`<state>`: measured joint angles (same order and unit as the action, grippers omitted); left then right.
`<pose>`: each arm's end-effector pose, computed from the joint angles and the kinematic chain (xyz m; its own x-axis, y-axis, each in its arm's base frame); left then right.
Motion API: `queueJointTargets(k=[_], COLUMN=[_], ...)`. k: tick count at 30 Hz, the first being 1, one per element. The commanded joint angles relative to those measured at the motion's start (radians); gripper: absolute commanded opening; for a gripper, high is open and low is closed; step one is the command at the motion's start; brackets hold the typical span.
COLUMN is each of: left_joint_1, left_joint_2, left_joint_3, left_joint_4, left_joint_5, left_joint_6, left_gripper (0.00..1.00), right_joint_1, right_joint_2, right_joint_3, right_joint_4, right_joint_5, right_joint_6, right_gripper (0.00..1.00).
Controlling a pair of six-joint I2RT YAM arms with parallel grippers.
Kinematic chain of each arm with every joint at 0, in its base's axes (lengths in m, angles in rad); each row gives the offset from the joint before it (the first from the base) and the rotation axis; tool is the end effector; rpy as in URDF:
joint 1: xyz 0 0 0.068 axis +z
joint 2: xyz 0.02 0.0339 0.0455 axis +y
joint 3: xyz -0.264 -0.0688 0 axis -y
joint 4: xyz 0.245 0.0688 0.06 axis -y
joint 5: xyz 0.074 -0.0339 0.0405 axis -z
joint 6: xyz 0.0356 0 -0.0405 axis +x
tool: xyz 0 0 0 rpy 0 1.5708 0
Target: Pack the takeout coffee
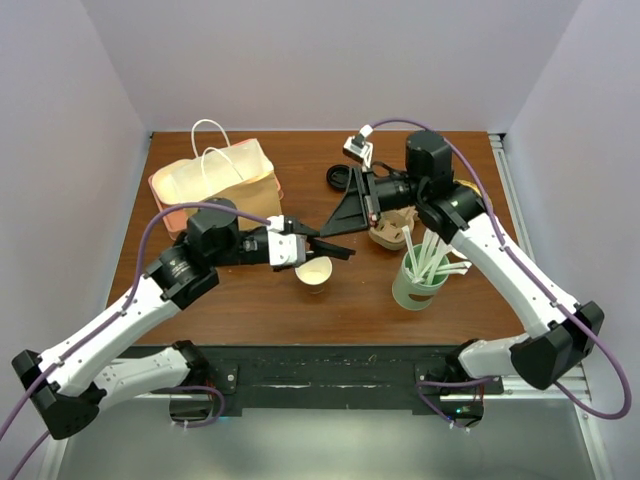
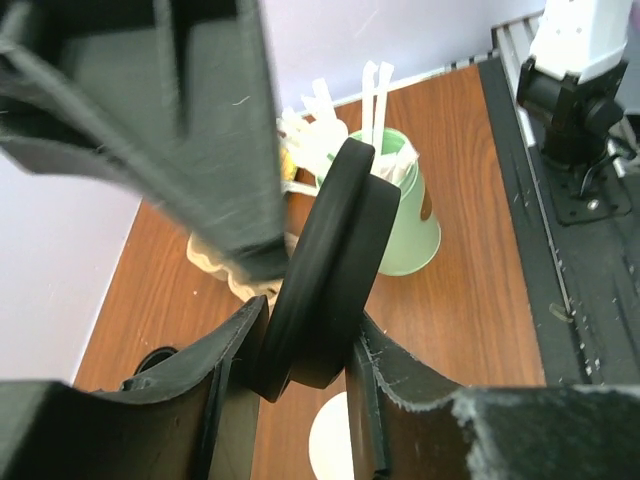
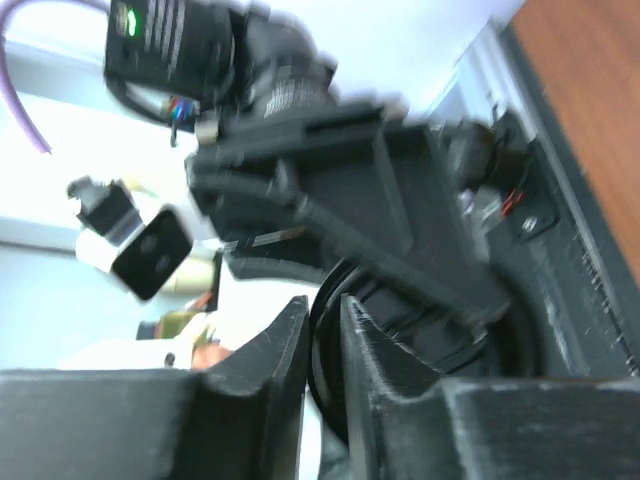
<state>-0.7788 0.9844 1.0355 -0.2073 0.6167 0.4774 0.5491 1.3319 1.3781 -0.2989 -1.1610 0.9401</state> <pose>0.1402 -0.1673 0.3898 0.3518 0.1795 -0.9187 0.9210 0.1091 0.3740 0.2260 0.1765 0.4192 -0.9055 -0.1768 -0.3858 -0.3971 0.0325 0.9172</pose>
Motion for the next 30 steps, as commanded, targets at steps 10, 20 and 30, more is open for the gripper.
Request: queueJointTargets(k=[10, 20, 30], left_joint_1=[0.0, 0.07, 0.125], left_joint_2=[-0.038, 0.077, 0.068], left_joint_3=[0.044, 0.156, 0.153], left_joint_4=[0.062, -0.006, -0.009], left_joint_5=[-0.187, -0.152, -0.077], left_joint_6=[-0.564, -0.974, -1.051], left_gripper=[0.34, 0.31, 0.31], right_joint_1=[-0.074, -0.074, -0.075], right_joint_2=[-0.074, -0.206, -0.25], right_joint_3=[0.139, 0.015, -0.128], right_joint_4=[0.035, 0.021, 0.069], right_joint_5=[0.524, 0.545, 0.472], right_joint_6=[-0.266, -0.293, -0.33], right_gripper=[0.67, 0.69, 0.72])
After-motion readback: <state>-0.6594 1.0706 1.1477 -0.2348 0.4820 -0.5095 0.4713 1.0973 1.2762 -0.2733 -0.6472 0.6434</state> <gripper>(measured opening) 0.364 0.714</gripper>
